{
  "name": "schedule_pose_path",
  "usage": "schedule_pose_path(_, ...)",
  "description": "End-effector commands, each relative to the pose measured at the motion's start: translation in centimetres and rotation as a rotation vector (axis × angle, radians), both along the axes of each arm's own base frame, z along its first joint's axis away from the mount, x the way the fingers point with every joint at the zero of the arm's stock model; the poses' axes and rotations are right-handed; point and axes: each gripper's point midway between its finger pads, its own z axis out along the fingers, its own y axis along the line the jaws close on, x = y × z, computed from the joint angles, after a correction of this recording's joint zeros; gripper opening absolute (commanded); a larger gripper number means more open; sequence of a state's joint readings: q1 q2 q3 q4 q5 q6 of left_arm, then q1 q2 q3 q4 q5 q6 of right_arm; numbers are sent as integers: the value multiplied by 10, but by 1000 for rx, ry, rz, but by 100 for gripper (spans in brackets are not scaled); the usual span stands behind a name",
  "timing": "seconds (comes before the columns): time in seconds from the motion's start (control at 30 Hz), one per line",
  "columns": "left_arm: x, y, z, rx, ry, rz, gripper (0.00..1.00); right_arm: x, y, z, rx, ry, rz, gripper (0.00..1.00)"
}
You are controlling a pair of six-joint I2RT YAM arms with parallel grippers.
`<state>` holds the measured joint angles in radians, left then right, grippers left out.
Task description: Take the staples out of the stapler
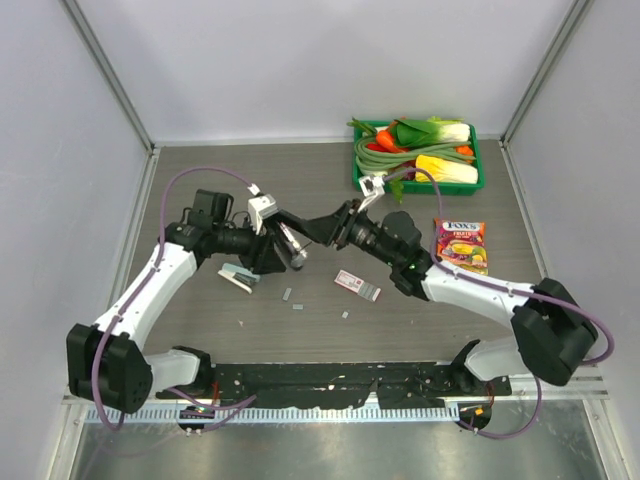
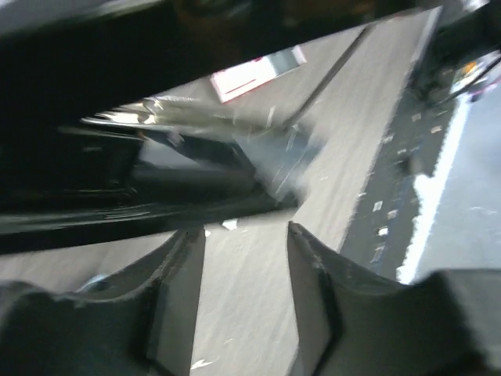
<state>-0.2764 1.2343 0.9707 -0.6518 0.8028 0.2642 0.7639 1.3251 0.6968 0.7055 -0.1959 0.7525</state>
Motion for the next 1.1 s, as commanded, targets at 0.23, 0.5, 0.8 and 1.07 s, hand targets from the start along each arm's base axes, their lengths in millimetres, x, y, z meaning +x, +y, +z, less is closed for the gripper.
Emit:
schedule_pose_path(0.23, -27, -3, 84, -149, -14, 37, 100, 28, 33, 56, -84, -183, 20, 1)
schedule_pose_path(0.5, -29, 29, 90, -84, -36, 233, 100, 58, 57, 11, -286, -184, 42, 1)
schedule_pose_path(0.8, -33, 44, 94, -39, 61, 321, 100, 83, 102, -54, -514, -225, 44, 1)
schedule_pose_path(1.07, -37, 45, 90, -48, 66, 328, 100, 90, 129, -86, -576, -274, 22, 1)
